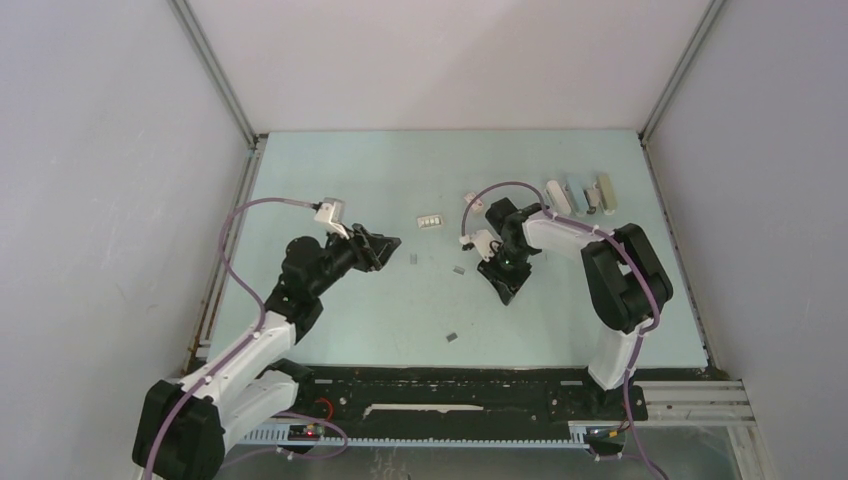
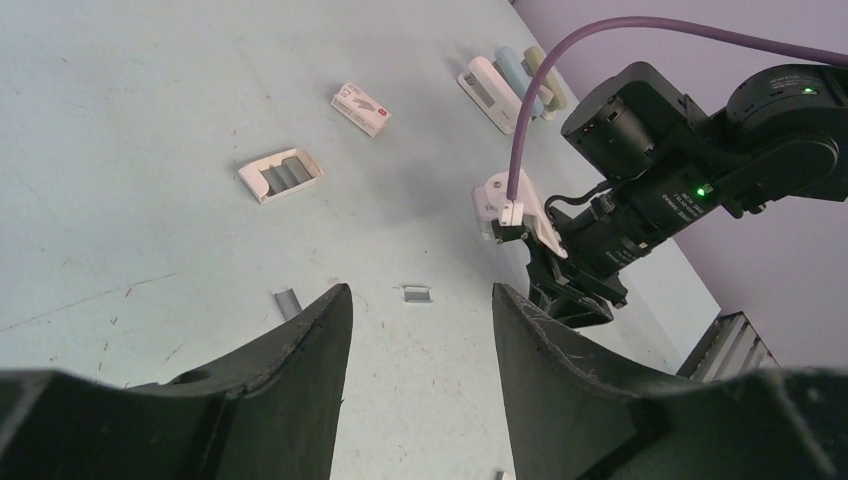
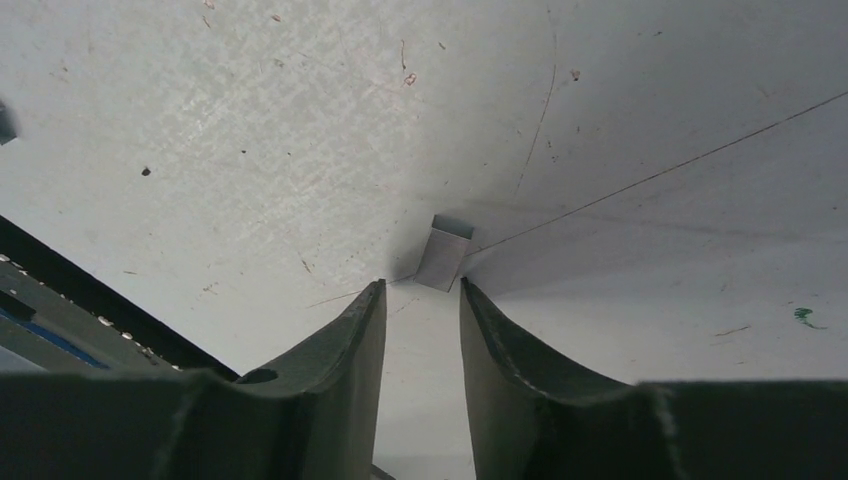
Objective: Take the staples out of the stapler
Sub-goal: Place the staple at the center of the board, then pick up the staple from the center of the board, then place the staple in the staple box.
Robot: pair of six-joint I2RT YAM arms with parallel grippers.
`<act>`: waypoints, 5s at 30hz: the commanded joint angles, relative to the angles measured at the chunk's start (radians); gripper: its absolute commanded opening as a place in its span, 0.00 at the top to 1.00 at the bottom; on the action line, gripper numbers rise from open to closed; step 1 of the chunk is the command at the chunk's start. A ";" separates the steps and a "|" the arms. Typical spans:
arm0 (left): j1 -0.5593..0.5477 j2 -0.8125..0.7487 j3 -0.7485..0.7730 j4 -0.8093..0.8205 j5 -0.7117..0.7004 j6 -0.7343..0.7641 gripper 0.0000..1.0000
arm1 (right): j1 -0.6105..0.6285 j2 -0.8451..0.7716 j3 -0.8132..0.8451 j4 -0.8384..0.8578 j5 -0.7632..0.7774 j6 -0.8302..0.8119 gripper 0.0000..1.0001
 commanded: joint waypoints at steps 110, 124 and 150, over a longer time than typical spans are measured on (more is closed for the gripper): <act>0.055 0.027 0.022 0.156 -0.157 -0.068 0.00 | -0.022 -0.335 -0.079 0.347 -0.082 0.167 0.89; 0.127 0.188 0.107 0.144 -0.043 -0.192 0.00 | -0.032 -0.265 0.109 0.212 -0.134 0.198 0.89; 0.191 0.159 0.354 -0.299 -0.160 -0.186 0.00 | 0.034 -0.085 0.434 0.233 -0.194 0.345 0.88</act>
